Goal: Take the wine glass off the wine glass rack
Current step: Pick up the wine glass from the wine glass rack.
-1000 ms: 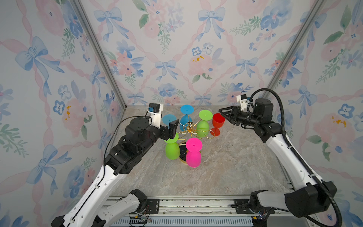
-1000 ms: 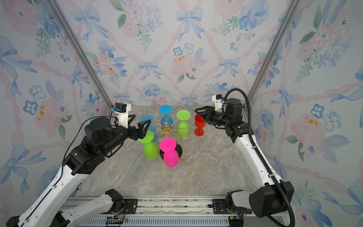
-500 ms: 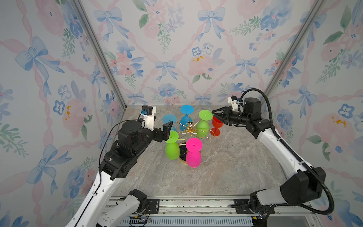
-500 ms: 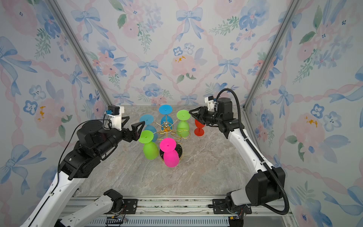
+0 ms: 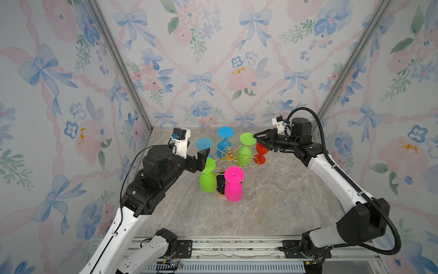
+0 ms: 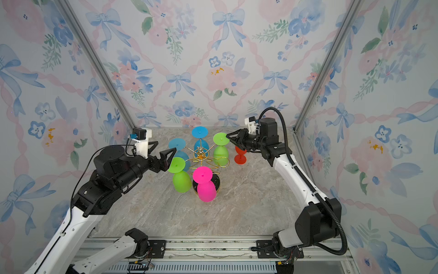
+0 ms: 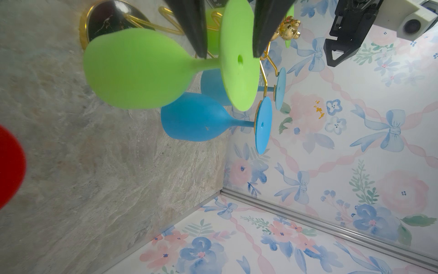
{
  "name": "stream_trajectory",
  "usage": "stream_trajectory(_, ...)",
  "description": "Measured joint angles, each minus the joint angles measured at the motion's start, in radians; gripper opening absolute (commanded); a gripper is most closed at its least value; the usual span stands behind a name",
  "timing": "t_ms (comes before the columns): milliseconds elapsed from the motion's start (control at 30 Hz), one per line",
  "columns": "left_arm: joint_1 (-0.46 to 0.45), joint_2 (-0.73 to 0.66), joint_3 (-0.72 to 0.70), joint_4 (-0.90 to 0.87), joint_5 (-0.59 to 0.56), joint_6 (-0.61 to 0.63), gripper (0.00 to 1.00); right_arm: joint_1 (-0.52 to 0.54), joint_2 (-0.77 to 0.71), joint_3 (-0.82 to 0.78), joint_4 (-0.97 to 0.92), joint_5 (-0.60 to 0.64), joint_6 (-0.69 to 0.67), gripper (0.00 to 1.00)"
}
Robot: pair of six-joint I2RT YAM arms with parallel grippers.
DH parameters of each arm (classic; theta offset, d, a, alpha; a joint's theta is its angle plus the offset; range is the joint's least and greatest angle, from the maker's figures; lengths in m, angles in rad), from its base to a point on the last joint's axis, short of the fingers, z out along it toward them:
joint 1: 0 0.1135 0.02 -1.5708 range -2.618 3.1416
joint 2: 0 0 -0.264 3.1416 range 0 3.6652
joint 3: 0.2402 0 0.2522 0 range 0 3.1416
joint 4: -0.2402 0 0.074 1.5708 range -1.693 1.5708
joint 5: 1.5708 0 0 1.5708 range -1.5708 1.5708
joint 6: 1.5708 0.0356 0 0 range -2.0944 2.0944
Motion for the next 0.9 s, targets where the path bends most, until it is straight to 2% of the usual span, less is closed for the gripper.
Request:
stream_trajectory(567,0.005,-0.008,0.0,-0.004,0.0,0.015,0.92,0.0,0.013,0.0,0.096,-0.042,0.102,0.26)
stream_trajectory(900,0.006,-0.008,0.0,-0.004,-0.001,0.018,0.92,0.017,0.039,0.0,0.09,-0.049,0.099,0.23)
